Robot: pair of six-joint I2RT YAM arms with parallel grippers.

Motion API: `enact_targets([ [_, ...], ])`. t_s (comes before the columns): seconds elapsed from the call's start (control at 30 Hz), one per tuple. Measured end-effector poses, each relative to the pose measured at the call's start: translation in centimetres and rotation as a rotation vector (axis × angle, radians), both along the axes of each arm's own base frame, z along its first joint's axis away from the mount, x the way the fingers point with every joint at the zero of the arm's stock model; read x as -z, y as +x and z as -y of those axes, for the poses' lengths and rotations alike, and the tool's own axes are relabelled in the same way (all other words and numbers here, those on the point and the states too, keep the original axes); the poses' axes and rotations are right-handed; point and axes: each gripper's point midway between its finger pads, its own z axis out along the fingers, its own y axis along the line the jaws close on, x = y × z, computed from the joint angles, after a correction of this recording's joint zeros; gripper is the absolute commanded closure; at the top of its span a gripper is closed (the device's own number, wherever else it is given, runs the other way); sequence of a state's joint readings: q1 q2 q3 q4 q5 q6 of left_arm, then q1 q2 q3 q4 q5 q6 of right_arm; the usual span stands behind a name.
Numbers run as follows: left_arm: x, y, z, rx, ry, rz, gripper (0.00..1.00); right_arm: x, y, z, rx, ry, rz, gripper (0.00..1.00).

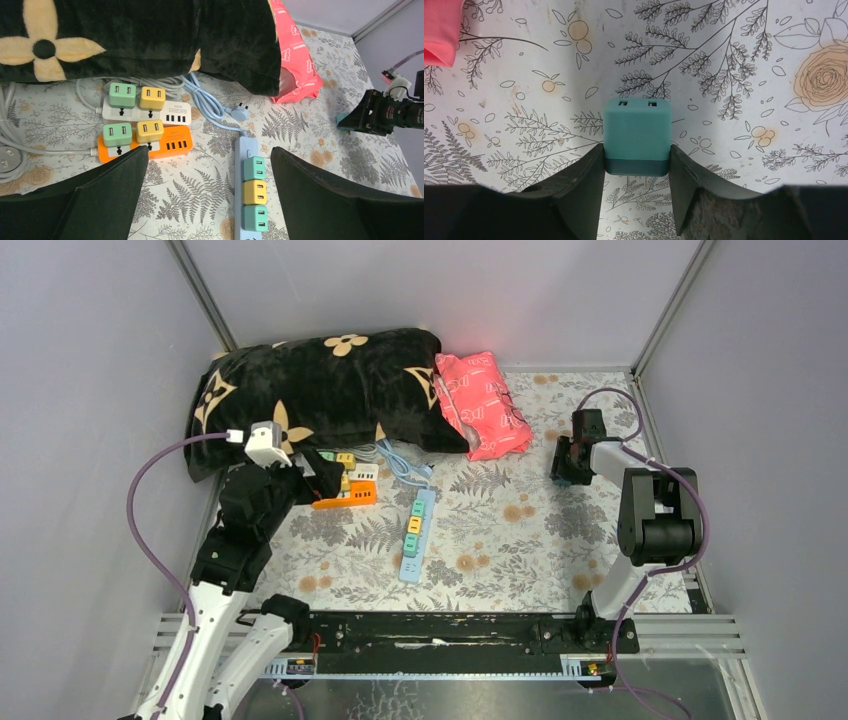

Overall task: Insert the plug
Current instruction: Pick up the plug from the center of the board.

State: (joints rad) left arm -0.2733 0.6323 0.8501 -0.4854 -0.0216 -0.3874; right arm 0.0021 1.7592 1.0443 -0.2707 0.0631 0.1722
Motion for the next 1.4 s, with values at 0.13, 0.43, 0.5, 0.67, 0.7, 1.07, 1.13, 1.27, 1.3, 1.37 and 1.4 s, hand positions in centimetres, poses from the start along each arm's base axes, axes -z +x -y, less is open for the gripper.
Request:
enact_targets([
  [0.13, 0.5, 0.2, 0.4, 0.020, -0.001, -0.020, 0.00, -0.1, 0.4, 0.0, -0.009, -0.003, 0.014, 0.58],
  [0.43, 3.2, 1.3, 2.1, 0.097, 0.004, -0.134, 0.00, -0.1, 0.5, -2.0, -0.064, 0.005, 0.032, 0.60],
  [0.5, 4.0, 1.6, 2.5, 0.109, 0.006, -0.167, 0.00, -0.2, 0.4, -3.0, -0.087, 0.019, 0.039, 0.61],
  [0.67, 5.0, 2.1, 3.6, 0.158, -0.005, -0.231, 0.00, -2.1, -0.1, -6.0, -0.158, 0.057, 0.101, 0.61],
  [0.7, 4.9, 2.1, 3.8, 0.168, -0.009, -0.236, 0.00, -2.8, -0.1, -6.8, -0.179, 0.065, 0.123, 0.61],
  [1.07, 3.6, 0.6, 6.5, 0.311, -0.108, -0.261, 0.00, -7.1, -2.6, -15.9, -0.441, 0.198, 0.317, 0.61],
  [1.13, 3.6, 0.3, 6.9, 0.328, -0.133, -0.272, 0.00, -7.4, -3.6, -17.3, -0.498, 0.219, 0.339, 0.61],
  [1.27, 4.0, -0.4, 7.5, 0.348, -0.180, -0.306, 0.00, -8.9, -5.4, -20.2, -0.618, 0.269, 0.405, 0.61],
  [1.3, 4.1, -0.5, 7.6, 0.350, -0.189, -0.312, 0.00, -9.3, -5.7, -20.8, -0.643, 0.281, 0.424, 0.61],
  [1.37, 4.2, -0.6, 7.9, 0.358, -0.213, -0.325, 0.00, -10.2, -6.5, -22.0, -0.699, 0.307, 0.467, 0.60],
  [1.4, 4.2, -0.7, 8.0, 0.361, -0.223, -0.329, 0.00, -10.7, -6.9, -22.7, -0.733, 0.322, 0.488, 0.60],
])
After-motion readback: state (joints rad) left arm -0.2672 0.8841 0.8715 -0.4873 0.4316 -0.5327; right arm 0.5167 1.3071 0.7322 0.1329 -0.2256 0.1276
